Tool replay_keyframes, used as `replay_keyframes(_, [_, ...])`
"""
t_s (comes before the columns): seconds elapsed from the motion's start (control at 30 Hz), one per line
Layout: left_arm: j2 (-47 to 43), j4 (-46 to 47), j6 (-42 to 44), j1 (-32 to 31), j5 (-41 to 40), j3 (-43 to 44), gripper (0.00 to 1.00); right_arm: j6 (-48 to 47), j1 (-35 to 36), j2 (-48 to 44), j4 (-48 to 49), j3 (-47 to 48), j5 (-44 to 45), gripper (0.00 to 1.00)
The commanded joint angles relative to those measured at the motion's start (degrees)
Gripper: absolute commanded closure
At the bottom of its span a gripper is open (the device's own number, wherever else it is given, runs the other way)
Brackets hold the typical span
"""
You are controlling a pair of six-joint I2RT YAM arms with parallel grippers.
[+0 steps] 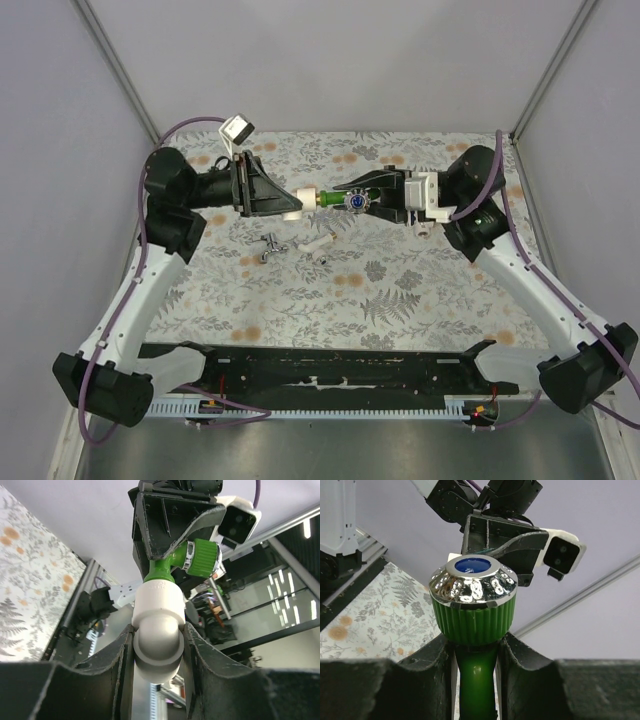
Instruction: Install the water faucets
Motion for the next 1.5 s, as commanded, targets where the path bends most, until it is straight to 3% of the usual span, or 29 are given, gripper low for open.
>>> replay_keyframes(0.0, [-2.08,3.23,12.8,-1.51,0.07,2.46,0.98,9.15,1.27,1.35,-3.11,3.87,0.88,1.0])
replay_keyframes(0.53, [-7.27,0.77,41.81,-1.51,-8.19,-0.97,0.98,23.38,2.85,2.75,-6.28,6.86,7.11,1.0])
replay_keyframes(0.8, [-6.65,0.5,54.46,-1.51,-8.19,-2.81,0.98,32.87,3.03,3.11,-9.35,7.22,10.1,1.0])
replay_keyframes(1.13, [-16.22,0.15,90.57,-2.82,-14.42,-13.97,0.98,50.62,3.12,2.84,-7.43,4.06,15.46,1.0])
replay_keyframes(1.47, [-21.94,0.77,114.39,-8.53,-28.56,-23.11,0.98,68.64,3.29,4.25,-2.24,-1.92,19.41,1.0])
